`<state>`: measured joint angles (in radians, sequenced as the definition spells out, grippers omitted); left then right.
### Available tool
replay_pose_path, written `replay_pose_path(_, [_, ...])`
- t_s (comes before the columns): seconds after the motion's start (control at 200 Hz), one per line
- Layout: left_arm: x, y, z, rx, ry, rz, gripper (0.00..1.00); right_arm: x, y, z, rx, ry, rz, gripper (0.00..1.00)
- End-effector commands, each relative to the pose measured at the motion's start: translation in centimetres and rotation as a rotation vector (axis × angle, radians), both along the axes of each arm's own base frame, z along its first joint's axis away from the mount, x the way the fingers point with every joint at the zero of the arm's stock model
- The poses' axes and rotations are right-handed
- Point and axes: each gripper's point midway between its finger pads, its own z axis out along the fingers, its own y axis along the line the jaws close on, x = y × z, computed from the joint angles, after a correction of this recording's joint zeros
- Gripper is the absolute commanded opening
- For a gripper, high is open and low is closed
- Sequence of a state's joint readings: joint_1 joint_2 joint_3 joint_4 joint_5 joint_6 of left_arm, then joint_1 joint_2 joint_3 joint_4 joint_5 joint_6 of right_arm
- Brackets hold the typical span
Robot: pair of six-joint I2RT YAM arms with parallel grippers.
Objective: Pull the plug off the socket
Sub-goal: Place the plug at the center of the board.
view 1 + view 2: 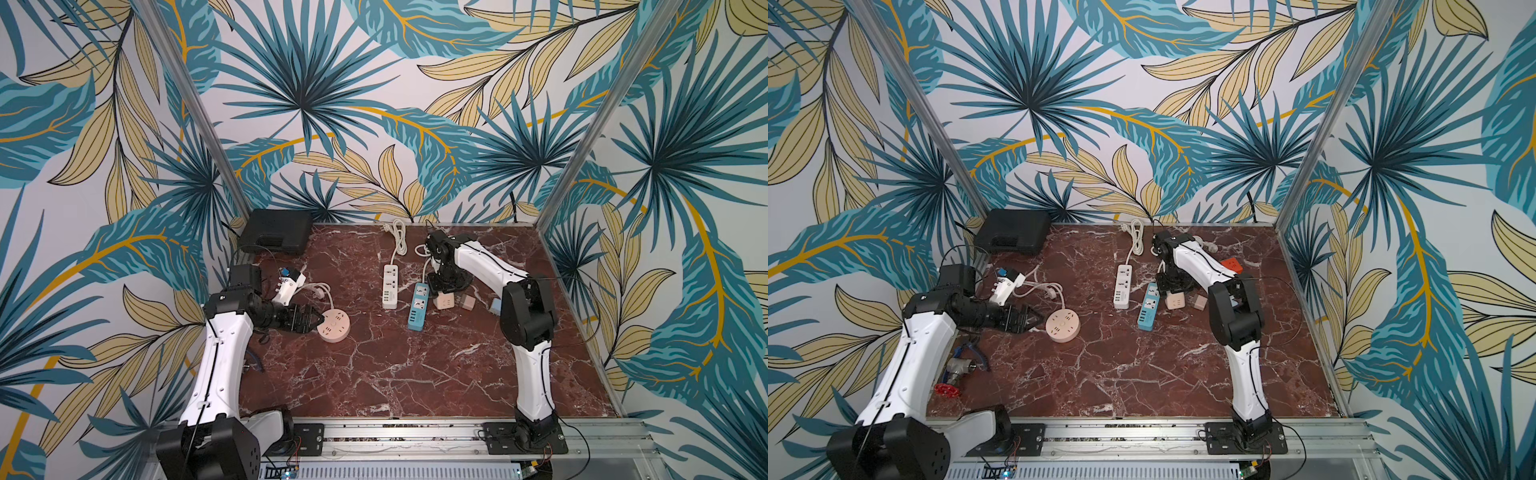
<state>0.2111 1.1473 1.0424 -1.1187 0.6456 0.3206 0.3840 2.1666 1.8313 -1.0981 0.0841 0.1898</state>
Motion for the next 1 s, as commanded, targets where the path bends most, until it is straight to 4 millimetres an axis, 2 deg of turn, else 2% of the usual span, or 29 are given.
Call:
replay_pose_path(0.0, [0.0,0.1,0.0,0.0,0.003,0.008,0.97,0.9,-1.4,-1.8,-0.025,0.015,-0.042,0.52])
replay_pose_path(0.421, [-0.1,0.0,0.1,-0.005,-0.001,-0.001,0.96,2.2,-0.4,-1.5,0.039,-0.024,-0.056,0.79])
replay_pose_path(0.616, [-0.2,-0.1,0.2,-0.007,-0.004,-0.004,0.96,2.7,-0.5,-0.9,0.044,-0.054,-0.071,0.75])
replay_pose_path(0.806, [-0.2,-0.1,0.2,-0.008,-0.004,-0.006,0.96,2.8,-1.1,-0.4,0.023,-0.092,-0.099,0.57])
replay_pose_path(0.997, [-0.2,-0.1,0.3,-0.006,-0.008,-0.006,0.97,1.6,-1.8,0.2,0.017,-0.113,-0.124,0.57])
